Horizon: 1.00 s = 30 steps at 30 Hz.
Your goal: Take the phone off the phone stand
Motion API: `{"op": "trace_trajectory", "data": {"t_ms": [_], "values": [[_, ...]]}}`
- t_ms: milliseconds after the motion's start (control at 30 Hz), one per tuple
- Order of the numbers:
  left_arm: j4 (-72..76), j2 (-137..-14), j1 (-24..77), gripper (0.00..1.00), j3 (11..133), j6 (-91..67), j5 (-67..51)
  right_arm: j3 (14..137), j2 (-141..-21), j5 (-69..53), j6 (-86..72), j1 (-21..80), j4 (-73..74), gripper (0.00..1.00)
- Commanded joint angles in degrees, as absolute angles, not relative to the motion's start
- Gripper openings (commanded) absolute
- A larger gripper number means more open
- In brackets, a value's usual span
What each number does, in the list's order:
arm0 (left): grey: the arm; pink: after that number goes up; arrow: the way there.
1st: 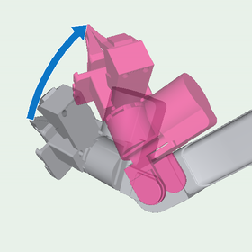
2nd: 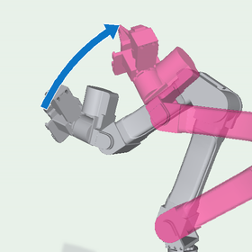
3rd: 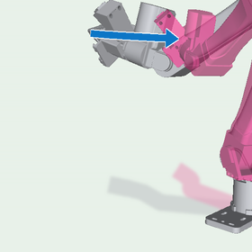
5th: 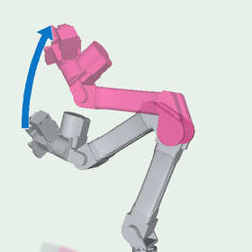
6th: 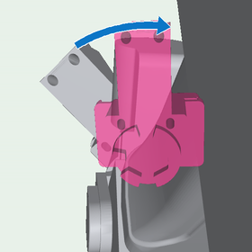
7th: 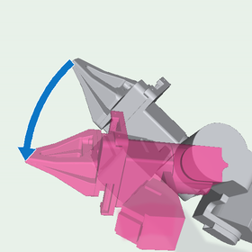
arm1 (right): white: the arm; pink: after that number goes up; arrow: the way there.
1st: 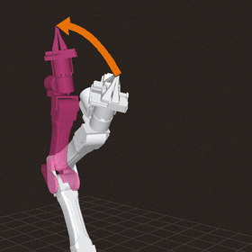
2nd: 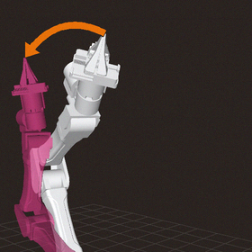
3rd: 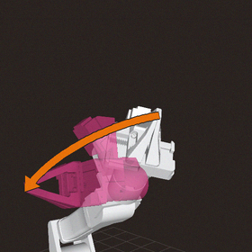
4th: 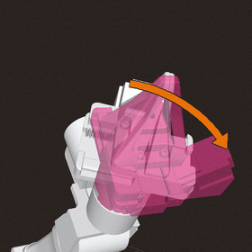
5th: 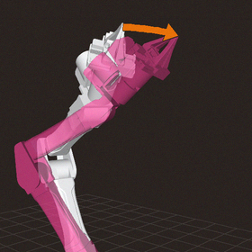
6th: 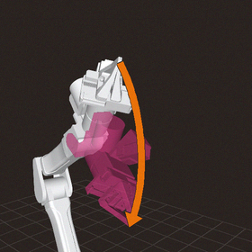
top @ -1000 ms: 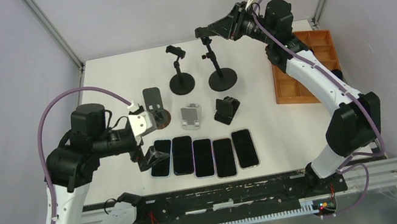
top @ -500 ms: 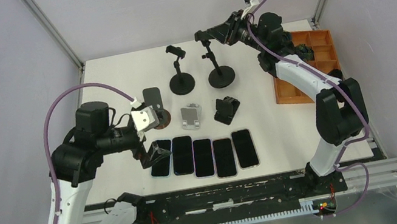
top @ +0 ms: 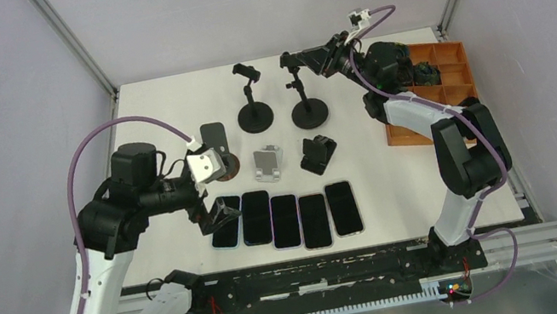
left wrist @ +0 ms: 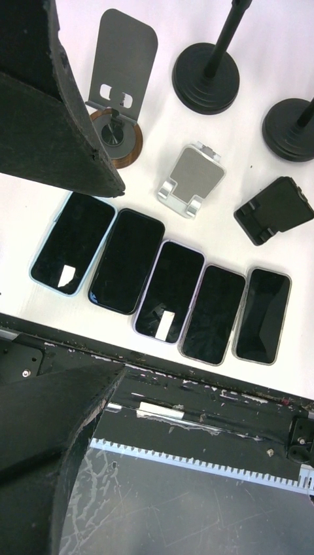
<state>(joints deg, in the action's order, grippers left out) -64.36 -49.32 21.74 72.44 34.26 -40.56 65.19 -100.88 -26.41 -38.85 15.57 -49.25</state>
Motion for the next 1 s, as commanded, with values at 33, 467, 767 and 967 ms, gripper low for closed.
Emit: {"op": "trace_trajectory", "data": {"t_ms": [33,467,767,967], "values": [[-61.3,-49.0,21.9,1.0,71.5,31.0,-38.5,63.0,-96.2,-24.8,-34.2,15.3,-52.1,0.31],[-54.3,-53.0,21.8,1.0,73.5,22.0,-25.5,64.4,-84.2,-15.9,-20.8,15.2,-26.2,0.98],[-48.9,-52.6,21.0,1.0,70.6,21.6,-17.4,65.8,-73.7,-6.6,-14.2,15.2,-9.6,0.98],[-45.5,-52.3,17.9,1.0,67.6,23.8,-15.1,57.4,-65.0,-0.4,-13.0,15.1,-2.8,0.98]]}}
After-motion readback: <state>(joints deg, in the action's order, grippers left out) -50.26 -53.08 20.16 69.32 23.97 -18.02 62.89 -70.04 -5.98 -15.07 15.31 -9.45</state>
